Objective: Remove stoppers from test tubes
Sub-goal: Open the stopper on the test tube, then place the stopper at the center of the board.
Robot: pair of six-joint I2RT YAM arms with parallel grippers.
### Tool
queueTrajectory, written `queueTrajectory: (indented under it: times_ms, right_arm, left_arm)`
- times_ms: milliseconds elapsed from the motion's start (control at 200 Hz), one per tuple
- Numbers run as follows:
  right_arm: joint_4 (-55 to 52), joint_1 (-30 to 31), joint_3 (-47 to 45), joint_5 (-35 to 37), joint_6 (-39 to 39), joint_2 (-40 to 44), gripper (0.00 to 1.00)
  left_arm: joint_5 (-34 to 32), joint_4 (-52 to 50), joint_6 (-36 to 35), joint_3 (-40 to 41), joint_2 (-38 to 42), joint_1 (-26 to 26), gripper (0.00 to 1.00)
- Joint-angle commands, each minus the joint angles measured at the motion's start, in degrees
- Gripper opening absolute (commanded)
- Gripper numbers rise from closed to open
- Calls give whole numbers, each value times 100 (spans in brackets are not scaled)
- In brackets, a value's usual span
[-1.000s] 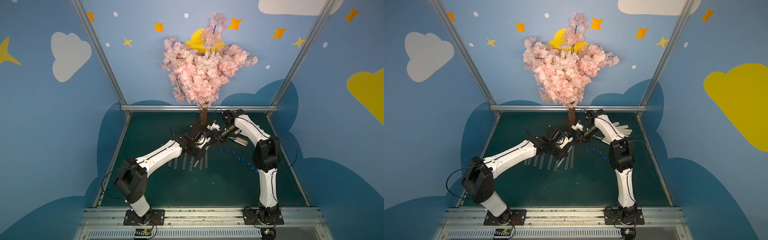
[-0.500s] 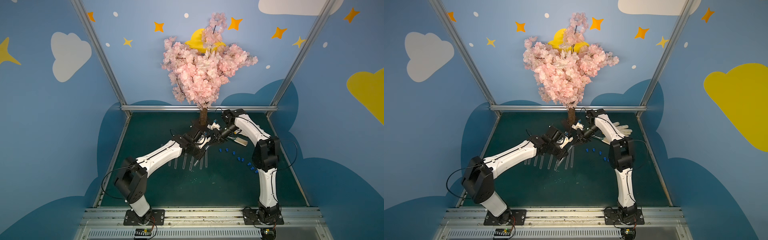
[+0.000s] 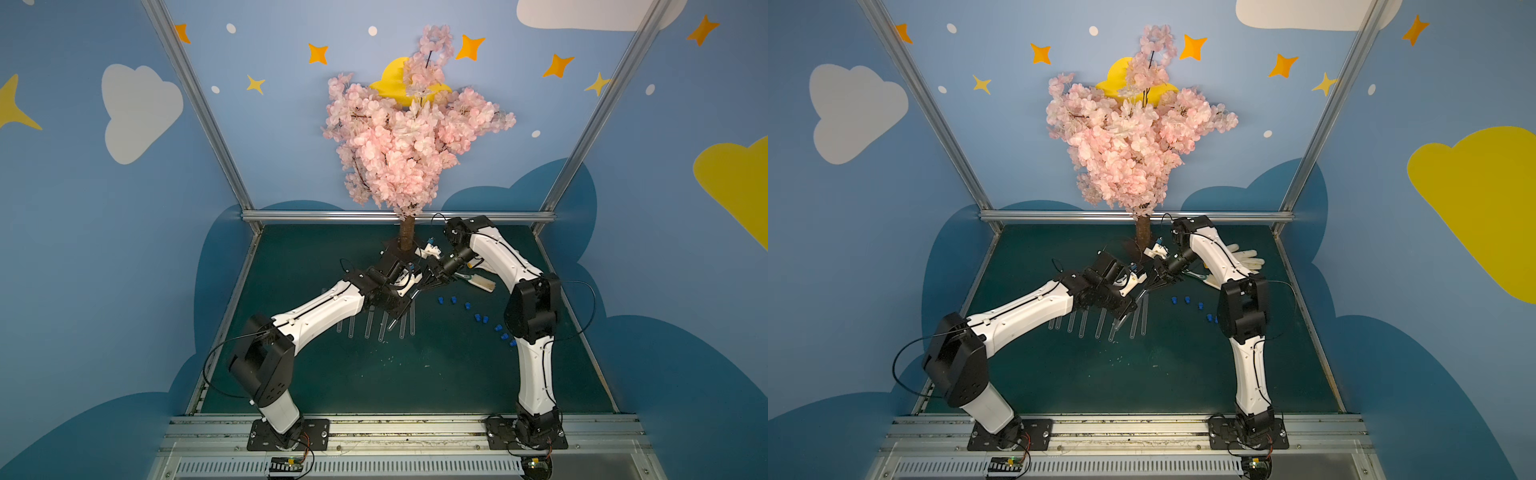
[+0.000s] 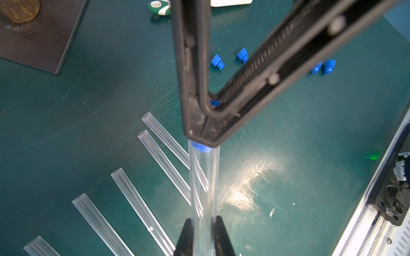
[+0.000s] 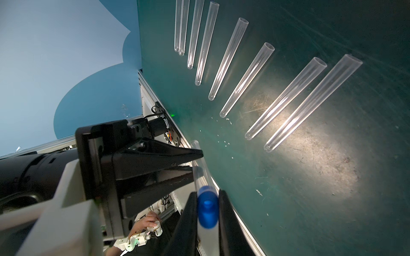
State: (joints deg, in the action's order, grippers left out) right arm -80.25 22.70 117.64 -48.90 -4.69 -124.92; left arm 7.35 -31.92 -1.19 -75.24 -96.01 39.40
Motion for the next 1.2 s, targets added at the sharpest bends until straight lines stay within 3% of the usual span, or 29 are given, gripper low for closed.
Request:
queueTrajectory:
  times_ms: [0,395,576,806,956,1196]
  right_arm:
    - [167,-332,83,4,81,143,0]
    - [339,-423,5,-310,231,204,1]
    - [297,-467,-119,-57,211,230,1]
    - [48,-571,-329,815,175,190,1]
    - [-388,-486,-12,1942,204,-132,1]
    - [-576,-322,232,2795,308,-603,1]
  left_arm:
    - [-296,-1159,-15,247,-69,-55,13]
    - [-322,-1141,-17,335,19,-55,13]
    - [-358,-1111,50,369,102,-66,13]
    - [-202,-1001,285,517,362,-227,13]
    - [-108,-976,395,570,536,-343,13]
    - [-76,-974,496,625,690,-436,14]
